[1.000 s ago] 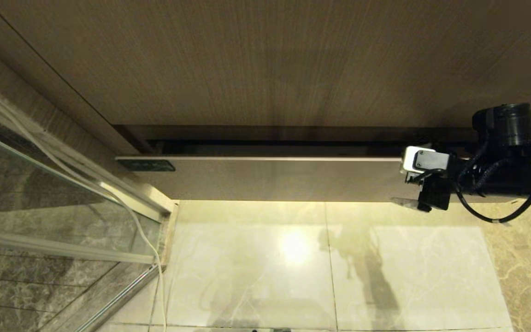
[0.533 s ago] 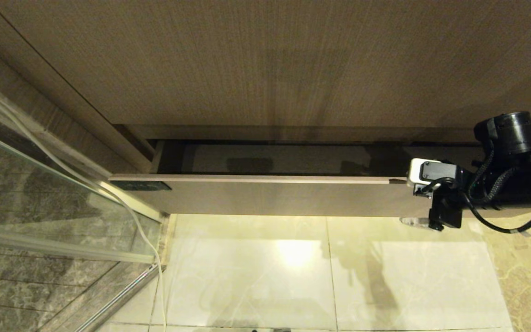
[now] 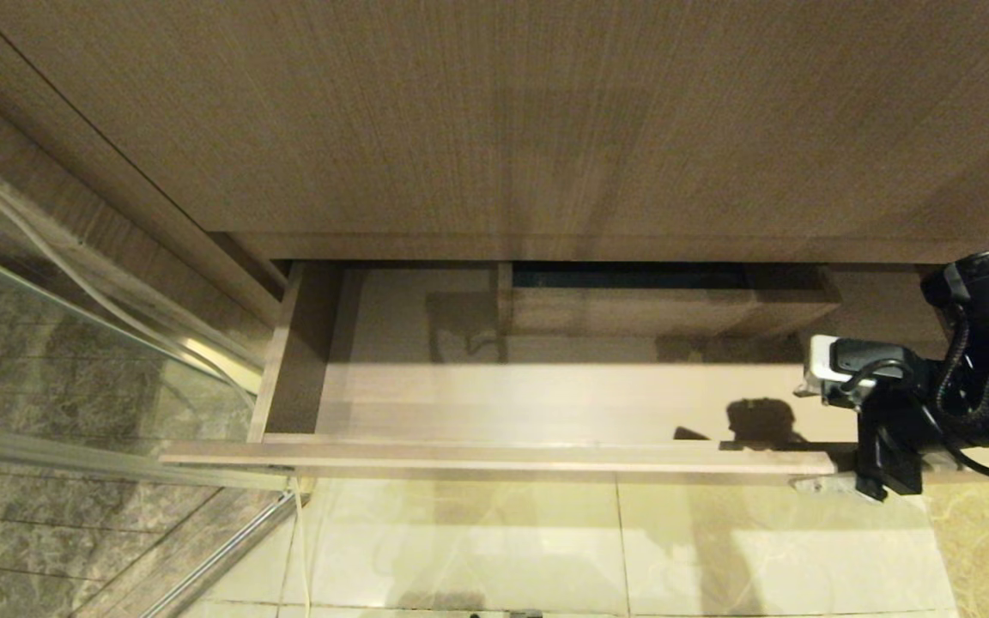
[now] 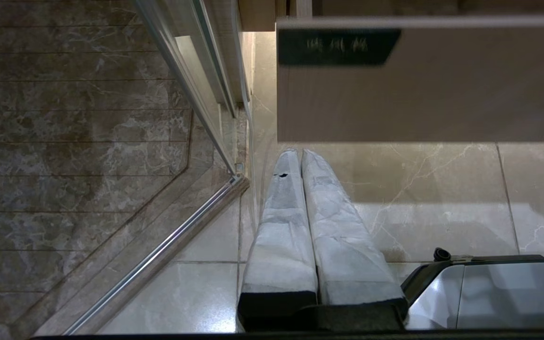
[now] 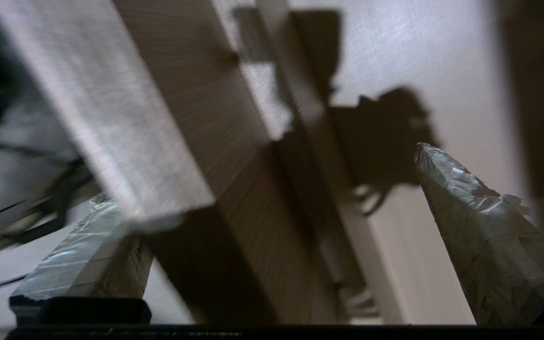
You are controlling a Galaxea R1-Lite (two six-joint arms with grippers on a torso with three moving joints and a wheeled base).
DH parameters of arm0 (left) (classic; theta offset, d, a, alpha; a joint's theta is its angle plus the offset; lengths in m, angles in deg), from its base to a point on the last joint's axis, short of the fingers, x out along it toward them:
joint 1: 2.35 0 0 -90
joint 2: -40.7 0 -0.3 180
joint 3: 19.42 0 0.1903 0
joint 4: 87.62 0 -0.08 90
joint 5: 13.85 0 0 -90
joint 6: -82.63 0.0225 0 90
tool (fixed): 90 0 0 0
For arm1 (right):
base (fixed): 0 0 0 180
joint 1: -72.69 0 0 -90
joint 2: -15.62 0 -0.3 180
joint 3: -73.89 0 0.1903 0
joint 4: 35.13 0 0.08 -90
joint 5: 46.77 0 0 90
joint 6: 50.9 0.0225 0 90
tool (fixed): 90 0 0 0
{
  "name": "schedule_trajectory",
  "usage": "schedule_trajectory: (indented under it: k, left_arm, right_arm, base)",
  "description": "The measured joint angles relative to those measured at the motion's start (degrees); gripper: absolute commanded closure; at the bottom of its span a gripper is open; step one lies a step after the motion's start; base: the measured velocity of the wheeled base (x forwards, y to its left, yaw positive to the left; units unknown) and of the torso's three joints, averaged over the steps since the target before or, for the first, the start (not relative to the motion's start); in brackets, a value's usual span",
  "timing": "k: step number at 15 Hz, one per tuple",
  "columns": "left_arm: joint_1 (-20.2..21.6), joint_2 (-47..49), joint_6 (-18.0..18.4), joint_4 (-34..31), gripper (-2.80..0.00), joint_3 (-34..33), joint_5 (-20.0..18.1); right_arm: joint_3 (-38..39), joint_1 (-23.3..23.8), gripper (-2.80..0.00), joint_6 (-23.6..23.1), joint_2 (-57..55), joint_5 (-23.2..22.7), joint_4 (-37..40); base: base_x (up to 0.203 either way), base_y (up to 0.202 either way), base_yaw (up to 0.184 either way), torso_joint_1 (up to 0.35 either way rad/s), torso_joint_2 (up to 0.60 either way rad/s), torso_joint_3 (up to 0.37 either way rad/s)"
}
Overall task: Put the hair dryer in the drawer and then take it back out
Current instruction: Pull open the drawer
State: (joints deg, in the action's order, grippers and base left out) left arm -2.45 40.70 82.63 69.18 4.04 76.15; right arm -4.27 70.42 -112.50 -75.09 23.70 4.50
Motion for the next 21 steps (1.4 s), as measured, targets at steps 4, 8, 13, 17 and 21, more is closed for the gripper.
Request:
schedule_trajectory:
  k: [4, 8, 13, 17, 21]
  left_arm:
    - [0.05, 0.00, 0.00, -0.02, 0.00, 0.00, 0.00]
    - [0.00, 0.00, 0.00, -0.01, 0.00, 0.00, 0.00]
    - [-0.01, 0.00, 0.00, 0.00, 0.00, 0.00, 0.00]
    - [0.00, 0.00, 0.00, 0.00, 0.00, 0.00, 0.00]
    - [-0.01, 0.00, 0.00, -0.02, 0.00, 0.00, 0.00]
  right_arm:
    - [1.06, 3.51, -2.80, 1.23, 6.26, -0.77, 5.67]
    - [2.23, 6.60, -2.80, 1.54, 16.09, -0.76, 16.63]
    - [3.81, 7.25, 0.00, 6.84, 26.23, -0.62, 25.10]
    - [3.40, 7.45, 0.00, 12.96, 29.05, -0.32, 24.99]
    - [1.95, 8.46, 0.00, 21.16, 29.35, -0.48, 24.60]
  base:
    - [0.000, 0.000, 0.000, 0.000, 0.00, 0.000]
    - [0.000, 0.000, 0.000, 0.000, 0.00, 0.000]
    - [0.000, 0.000, 0.000, 0.000, 0.00, 0.000]
    - [0.000, 0.000, 0.000, 0.000, 0.00, 0.000]
    - [0.000, 0.000, 0.000, 0.000, 0.00, 0.000]
